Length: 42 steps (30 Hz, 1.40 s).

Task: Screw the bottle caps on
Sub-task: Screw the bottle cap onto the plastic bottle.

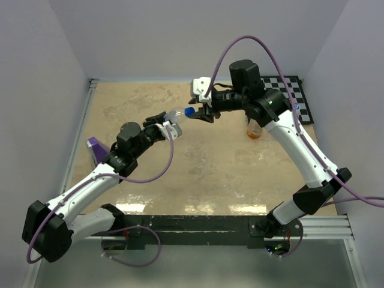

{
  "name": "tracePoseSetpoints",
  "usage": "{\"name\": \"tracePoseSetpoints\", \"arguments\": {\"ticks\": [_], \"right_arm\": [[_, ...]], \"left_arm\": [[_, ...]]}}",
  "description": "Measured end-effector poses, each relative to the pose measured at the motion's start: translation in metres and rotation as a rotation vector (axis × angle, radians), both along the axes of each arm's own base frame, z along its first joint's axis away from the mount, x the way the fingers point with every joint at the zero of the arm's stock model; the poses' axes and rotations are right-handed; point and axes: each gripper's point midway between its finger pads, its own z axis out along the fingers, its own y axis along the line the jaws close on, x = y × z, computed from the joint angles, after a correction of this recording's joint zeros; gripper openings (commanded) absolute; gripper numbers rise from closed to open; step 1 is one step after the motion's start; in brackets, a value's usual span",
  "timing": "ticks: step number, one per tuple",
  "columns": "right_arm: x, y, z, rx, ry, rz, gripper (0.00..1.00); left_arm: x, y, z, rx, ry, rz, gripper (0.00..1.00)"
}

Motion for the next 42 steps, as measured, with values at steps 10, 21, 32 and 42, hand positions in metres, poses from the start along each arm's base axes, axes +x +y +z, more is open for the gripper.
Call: {"name": "tracePoseSetpoints", "arguments": {"ticks": [10, 21, 32, 42], "right_arm": [[-0.001, 0.001, -0.012, -0.026, 0.041, 0.007, 0.43], [-0.001, 0.001, -0.012, -0.018, 0.071, -0.010, 0.00], [0.013, 0.008, -0.010, 0.155, 0.436, -0.310, 0.00], [0.012, 0.009, -0.003, 0.343, 0.657, -0.557, 0.20]], "left_arm": [[-0.002, 0.000, 0.003, -0.005, -0.006, -0.006, 0.30], [-0.002, -0.001, 0.003, -0.006, -0.007, -0.011, 0.30], [0.004, 0.010, 0.008, -0.018, -0.022, 0.061, 0.30], [0.006, 0.013, 0.011, -0.024, -0.034, 0.074, 0.30]]}}
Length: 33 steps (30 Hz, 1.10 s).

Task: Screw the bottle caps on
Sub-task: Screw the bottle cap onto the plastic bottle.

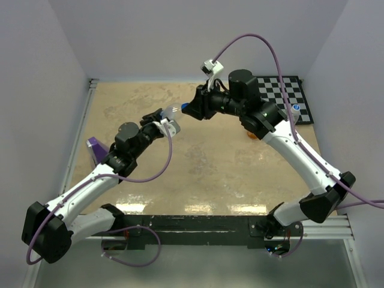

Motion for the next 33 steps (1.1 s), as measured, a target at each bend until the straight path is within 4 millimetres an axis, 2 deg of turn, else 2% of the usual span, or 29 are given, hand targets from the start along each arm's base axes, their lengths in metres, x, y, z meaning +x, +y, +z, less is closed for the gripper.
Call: {"name": "tracePoseSetpoints", "arguments": {"ticks": [2, 5, 9, 15, 18, 20, 24, 29, 33], "right_arm": [[-0.001, 0.000, 0.004, 0.011, -0.003, -0.005, 0.40], [-0.004, -0.002, 0.008, 0.003, -0.037, 0.012, 0.57], [-0.011, -0.012, 0.028, -0.038, -0.200, 0.073, 0.66], [-0.046, -0.033, 0.067, -0.098, -0.564, 0.242, 0.67], [-0.061, -0.039, 0.073, -0.140, -0.714, 0.320, 0.67], [-0.064, -0.040, 0.070, -0.171, -0.776, 0.357, 0.67], [-0.063, -0.036, 0.050, -0.238, -0.831, 0.438, 0.65], [-0.060, -0.028, 0.025, -0.286, -0.830, 0.533, 0.60], [-0.059, -0.025, 0.013, -0.305, -0.815, 0.580, 0.54]], "left_arm": [[0.000, 0.000, 0.003, -0.007, -0.011, -0.001, 0.30], [-0.001, -0.002, 0.007, -0.014, -0.023, -0.006, 0.30], [-0.002, -0.002, 0.008, -0.014, -0.021, -0.012, 0.30], [-0.011, -0.012, 0.012, -0.027, -0.024, -0.087, 0.29], [-0.016, -0.020, 0.012, -0.043, -0.012, -0.137, 0.29], [-0.020, -0.025, 0.011, -0.053, -0.002, -0.168, 0.29], [-0.027, -0.035, 0.006, -0.067, 0.031, -0.232, 0.30], [-0.036, -0.045, 0.001, -0.080, 0.069, -0.304, 0.29], [-0.041, -0.050, -0.001, -0.085, 0.082, -0.338, 0.29]]}}
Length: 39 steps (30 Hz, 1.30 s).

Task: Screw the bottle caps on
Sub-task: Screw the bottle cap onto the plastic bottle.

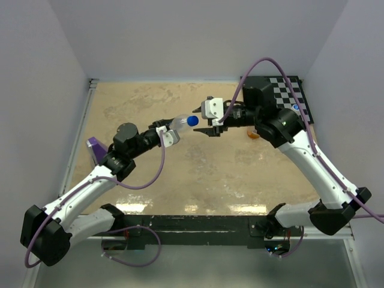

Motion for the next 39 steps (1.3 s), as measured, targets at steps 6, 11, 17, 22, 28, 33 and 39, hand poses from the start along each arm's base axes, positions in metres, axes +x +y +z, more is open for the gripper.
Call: {"name": "tracePoseSetpoints", "arguments": {"ticks": [6, 11, 17, 22, 28, 33, 39], "right_arm": [[-0.002, 0.002, -0.001, -0.013, -0.006, 0.029, 0.42], [-0.004, 0.002, 0.003, -0.008, -0.012, 0.043, 0.24], [-0.005, 0.003, 0.003, -0.012, -0.006, 0.052, 0.27], [-0.002, 0.005, 0.000, -0.017, 0.003, 0.050, 0.00], [0.000, 0.006, 0.003, 0.004, 0.035, 0.025, 0.00], [0.009, 0.011, 0.009, 0.065, 0.093, -0.037, 0.00], [0.015, 0.015, 0.013, 0.135, 0.179, -0.101, 0.00]], "left_arm": [[-0.002, -0.002, 0.000, -0.002, 0.002, -0.016, 0.29], [-0.003, -0.003, 0.000, -0.002, 0.002, -0.023, 0.29], [-0.004, -0.004, -0.001, -0.001, 0.005, -0.028, 0.29], [-0.003, -0.002, -0.003, 0.005, 0.014, -0.021, 0.29], [0.000, 0.001, -0.001, -0.001, 0.006, -0.001, 0.29], [0.008, 0.010, 0.008, -0.015, -0.024, 0.069, 0.29], [0.012, 0.019, 0.013, -0.022, -0.047, 0.135, 0.28]]}}
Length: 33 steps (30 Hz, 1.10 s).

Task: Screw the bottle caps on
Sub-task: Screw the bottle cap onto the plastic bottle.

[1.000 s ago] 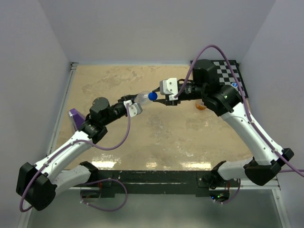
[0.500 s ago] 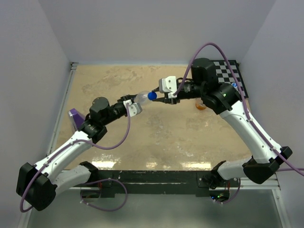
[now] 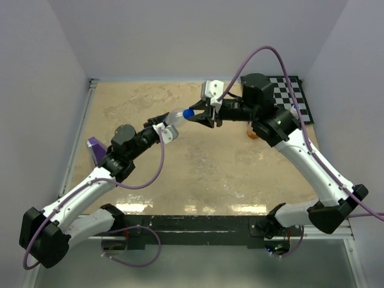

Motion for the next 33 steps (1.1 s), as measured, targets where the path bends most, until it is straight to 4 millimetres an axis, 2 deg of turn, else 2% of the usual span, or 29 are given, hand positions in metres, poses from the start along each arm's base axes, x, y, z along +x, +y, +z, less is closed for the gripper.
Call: {"name": "tracePoseSetpoints", "arguments": {"ticks": [10, 22, 31, 32, 33], "right_arm": [[0.008, 0.004, 0.009, 0.113, 0.169, -0.113, 0.00], [0.017, 0.004, -0.003, 0.381, 0.589, -0.381, 0.00], [0.023, 0.014, -0.002, 0.536, 0.725, -0.550, 0.00], [0.024, 0.013, -0.002, 0.547, 0.729, -0.561, 0.02], [0.024, 0.013, -0.001, 0.555, 0.729, -0.564, 0.15]], "left_arm": [[0.005, 0.012, 0.010, -0.025, -0.057, 0.107, 0.28], [0.010, 0.026, 0.005, -0.009, -0.107, 0.226, 0.27], [0.014, 0.039, 0.007, 0.001, -0.152, 0.301, 0.27], [0.014, 0.039, 0.007, 0.001, -0.154, 0.302, 0.28], [0.014, 0.039, 0.007, 0.001, -0.154, 0.302, 0.28]]}}
